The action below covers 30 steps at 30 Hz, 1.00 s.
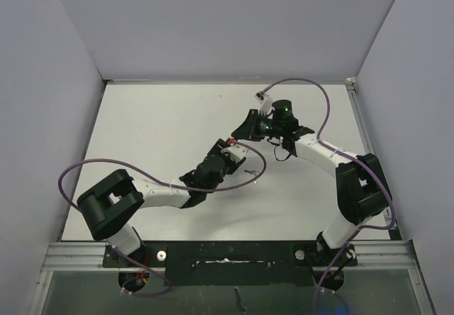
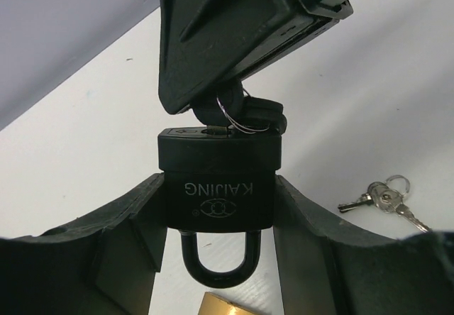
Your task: Unlock with the key
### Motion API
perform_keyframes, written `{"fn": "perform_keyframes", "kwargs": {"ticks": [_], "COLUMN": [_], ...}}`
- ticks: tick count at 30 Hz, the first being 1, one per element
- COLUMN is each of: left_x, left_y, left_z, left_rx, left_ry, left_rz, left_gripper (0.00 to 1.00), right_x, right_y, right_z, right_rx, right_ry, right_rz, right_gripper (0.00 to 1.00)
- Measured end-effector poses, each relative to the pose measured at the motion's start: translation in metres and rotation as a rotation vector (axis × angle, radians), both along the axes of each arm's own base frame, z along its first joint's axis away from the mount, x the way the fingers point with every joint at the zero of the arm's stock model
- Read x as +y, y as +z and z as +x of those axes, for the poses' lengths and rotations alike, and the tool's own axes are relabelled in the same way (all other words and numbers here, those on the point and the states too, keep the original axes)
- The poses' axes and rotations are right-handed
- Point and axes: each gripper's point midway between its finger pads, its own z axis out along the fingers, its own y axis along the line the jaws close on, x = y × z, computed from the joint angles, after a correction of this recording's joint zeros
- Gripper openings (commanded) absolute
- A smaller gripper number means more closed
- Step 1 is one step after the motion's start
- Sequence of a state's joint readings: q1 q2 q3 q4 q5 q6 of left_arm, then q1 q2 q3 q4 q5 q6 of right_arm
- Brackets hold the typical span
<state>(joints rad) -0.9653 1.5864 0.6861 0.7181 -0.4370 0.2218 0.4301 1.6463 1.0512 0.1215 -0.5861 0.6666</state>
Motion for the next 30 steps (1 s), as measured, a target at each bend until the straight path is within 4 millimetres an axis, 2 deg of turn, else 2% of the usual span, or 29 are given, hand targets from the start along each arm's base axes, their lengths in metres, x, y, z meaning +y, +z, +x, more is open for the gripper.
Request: {"fn": "perform_keyframes", "kwargs": {"ticks": [13, 23, 25, 27, 30], "left_x": [-0.004, -0.01, -0.013, -0.019, -0.035], "left_y": [0.001, 0.012, 0.016, 0.024, 0.04], "left_z": [0.003, -0.002, -0.002, -0.003, -0.005], "left_rx": [-0.169, -0.217, -0.223, -0.234, -0.249], "left_ry": [0.193, 0.219, 0.219, 0.214, 0.18], "left_rz": [0.236, 0.237, 0.218, 0.183, 0.093], "left_gripper": [0.0, 0.0, 0.0, 0.0, 0.0], "right_x": [-0.004, -0.005, -0.006, -0.008, -0.01], "right_y": [-0.01, -0.009, -0.008, -0.006, -0.009], "right_z": [0.012, 0.017, 0.019, 0.023, 0.022], "right_rx": [0.101, 0.09, 0.081, 0.072, 0.079], "right_ry": [-0.046, -0.067, -0.073, -0.082, -0.092], "right_rz": [-0.017, -0.017, -0.013, -0.003, 0.023], "right_gripper": [0.0, 0.02, 0.19, 0.3, 0.55]}}
